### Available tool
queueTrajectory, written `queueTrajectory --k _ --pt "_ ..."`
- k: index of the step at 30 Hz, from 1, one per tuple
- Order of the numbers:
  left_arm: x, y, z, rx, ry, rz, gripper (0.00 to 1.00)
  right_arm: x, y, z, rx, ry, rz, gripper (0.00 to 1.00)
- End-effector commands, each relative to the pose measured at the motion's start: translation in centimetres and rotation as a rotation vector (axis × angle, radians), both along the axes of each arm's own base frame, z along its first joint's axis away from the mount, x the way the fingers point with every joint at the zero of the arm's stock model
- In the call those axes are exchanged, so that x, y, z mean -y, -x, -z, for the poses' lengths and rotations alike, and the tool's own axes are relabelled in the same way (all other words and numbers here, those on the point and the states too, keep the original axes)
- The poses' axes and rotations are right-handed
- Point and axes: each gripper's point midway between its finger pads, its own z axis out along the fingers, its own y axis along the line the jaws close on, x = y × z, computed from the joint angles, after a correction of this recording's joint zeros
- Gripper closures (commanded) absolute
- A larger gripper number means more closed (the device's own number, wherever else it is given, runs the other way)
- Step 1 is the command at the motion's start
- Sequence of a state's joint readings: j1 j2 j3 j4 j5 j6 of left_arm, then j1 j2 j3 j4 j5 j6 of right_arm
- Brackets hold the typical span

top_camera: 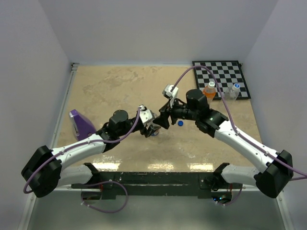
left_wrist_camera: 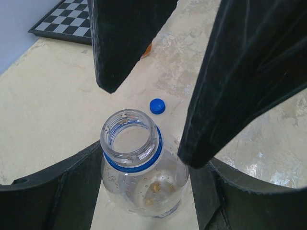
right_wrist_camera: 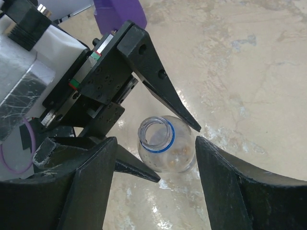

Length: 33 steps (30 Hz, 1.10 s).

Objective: Screw on the bottle caps
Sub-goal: Pick up the plastic bottle at the center of the board.

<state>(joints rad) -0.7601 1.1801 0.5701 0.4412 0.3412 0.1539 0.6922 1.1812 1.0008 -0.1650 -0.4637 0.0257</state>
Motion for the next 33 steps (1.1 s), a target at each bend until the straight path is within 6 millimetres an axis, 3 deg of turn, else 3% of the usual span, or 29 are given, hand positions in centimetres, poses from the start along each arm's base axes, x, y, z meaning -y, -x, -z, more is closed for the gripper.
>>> queueTrajectory --k 1,8,13,19,22,29,33 --pt "1.0 0.2 -1.7 0.036 0.025 0.044 0.28 -1.2 -0.4 -2.2 0.066 -0.035 -0.023 0.31" --pt "0.9 0.2 -1.6 0.031 0.024 0.041 0.27 -1.6 -1.2 -1.0 0.054 -0.012 -0.002 0.37" --pt "0.9 0.3 -1.7 0.027 0.026 0.043 0.26 -1.9 -1.7 -0.7 0.058 -0.011 0.005 0.48" --pt "0.5 0.0 -2.0 0.018 0.035 0.011 0.23 -1.7 -1.8 -0.8 0.086 0.003 0.000 0.82" --pt "-0.2 -1.1 -2.6 -0.037 0.074 -0.096 0.23 -1.4 -1.8 -1.5 0.101 -0.004 0.015 0.98" --pt "-2.9 -3.3 -4.1 -0.187 0.148 -0.371 0.16 0.0 -2.5 -3.8 0.105 -0.060 0.144 1.00" --pt "-4.3 -3.3 -4.7 -0.179 0.081 -0.415 0.00 1.3 -3.1 -5.6 0.124 -0.094 0.216 1.00"
